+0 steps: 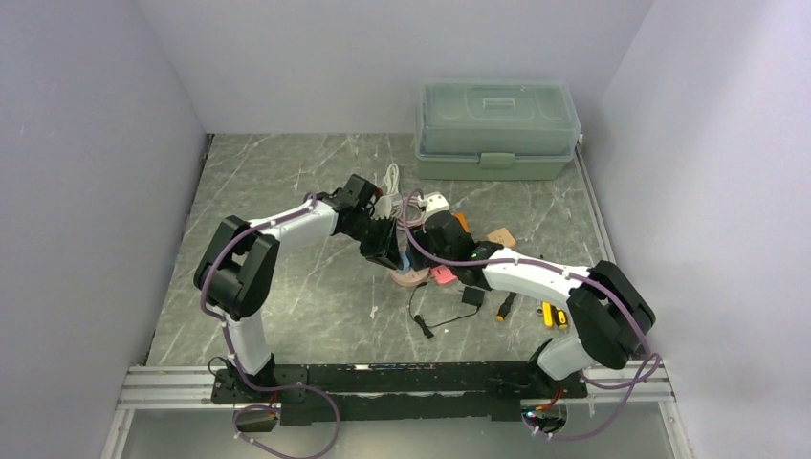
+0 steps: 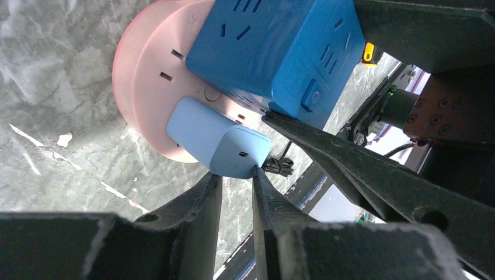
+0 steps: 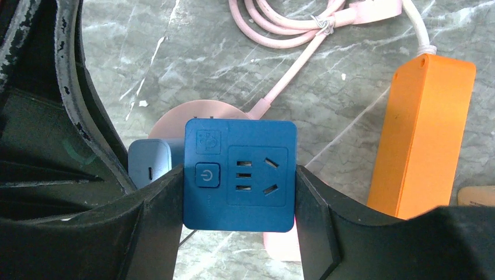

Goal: Pull the plug off the socket

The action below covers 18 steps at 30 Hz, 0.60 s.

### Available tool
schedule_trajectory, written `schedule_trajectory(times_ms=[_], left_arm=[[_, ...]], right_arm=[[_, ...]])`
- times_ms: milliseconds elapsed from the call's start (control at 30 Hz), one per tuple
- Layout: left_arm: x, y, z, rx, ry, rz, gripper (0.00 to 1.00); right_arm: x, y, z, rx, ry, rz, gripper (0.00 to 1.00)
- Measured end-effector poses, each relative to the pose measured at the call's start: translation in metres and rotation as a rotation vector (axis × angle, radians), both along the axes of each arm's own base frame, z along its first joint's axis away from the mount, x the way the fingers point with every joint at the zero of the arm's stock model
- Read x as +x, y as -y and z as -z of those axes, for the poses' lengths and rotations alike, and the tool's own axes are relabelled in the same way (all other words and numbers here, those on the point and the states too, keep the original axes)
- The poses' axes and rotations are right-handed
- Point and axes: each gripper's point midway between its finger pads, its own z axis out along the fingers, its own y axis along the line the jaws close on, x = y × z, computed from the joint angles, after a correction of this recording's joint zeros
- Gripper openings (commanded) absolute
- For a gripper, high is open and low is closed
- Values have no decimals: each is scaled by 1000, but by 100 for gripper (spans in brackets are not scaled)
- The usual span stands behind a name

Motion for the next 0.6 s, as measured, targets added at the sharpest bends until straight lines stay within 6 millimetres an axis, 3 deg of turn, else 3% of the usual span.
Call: schedule_trajectory(times_ms=[267, 600], left_arm=[[-1, 2, 0, -1, 2, 6, 27], [-5, 1, 1, 2, -20, 10, 27]], right_arm=[[-2, 0, -1, 5, 5, -15, 0], [-9, -7, -3, -119, 86, 0, 0]])
